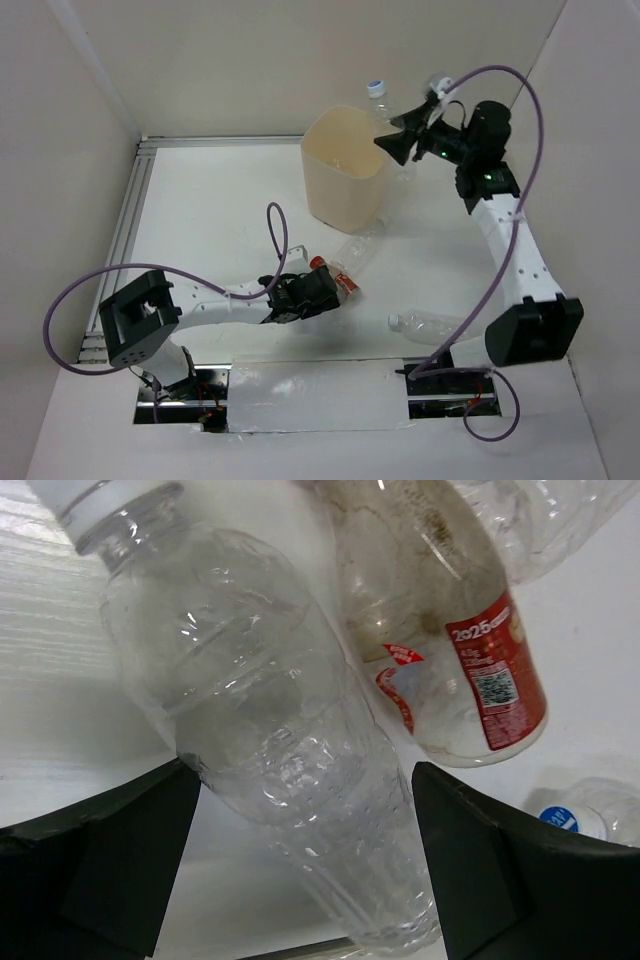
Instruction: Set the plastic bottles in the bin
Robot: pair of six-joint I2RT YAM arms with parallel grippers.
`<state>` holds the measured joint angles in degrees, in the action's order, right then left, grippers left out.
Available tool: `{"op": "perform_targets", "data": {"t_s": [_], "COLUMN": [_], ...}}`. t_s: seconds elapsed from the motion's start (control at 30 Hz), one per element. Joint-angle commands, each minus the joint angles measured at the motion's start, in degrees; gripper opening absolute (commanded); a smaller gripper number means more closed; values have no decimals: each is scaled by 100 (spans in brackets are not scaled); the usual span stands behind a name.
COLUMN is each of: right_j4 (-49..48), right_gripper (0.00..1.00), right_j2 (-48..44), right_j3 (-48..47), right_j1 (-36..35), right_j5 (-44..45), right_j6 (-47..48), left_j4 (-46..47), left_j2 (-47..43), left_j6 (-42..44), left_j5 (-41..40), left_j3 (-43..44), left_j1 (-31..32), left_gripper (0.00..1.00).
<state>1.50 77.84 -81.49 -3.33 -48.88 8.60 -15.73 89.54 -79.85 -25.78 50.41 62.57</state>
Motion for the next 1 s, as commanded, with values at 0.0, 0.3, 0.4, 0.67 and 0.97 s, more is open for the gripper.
{"op": "perform_targets", "data": {"t_s": [0.0,0.3,0.4,0.67,0.97], "right_j4": [-729,-494,-345,-1212,-766], "right_gripper": [25,25,25,56,99], "right_j2": [573,1909,1971,2735,3194], "right_j3": [-305,-1842,-2263,-2248,-2458], "right_j1": [-422,-924,-985,-1117,-872], "right_j5": [-78,-68,-130,458,599], "right_j6": [-122,-175,-122,-640,-640], "left_j4": [-212,-317,-317,-256,-203], "left_j2": [29,81,12,-42,-542], "left_j6": [66,66,66,225,172], "left_j5": [20,-111,-164,-164,-322], "left_j3": [171,-172,-295,-532,-989], "left_j1": [36,36,36,36,-16], "left_gripper": [99,94,90,71,51]}}
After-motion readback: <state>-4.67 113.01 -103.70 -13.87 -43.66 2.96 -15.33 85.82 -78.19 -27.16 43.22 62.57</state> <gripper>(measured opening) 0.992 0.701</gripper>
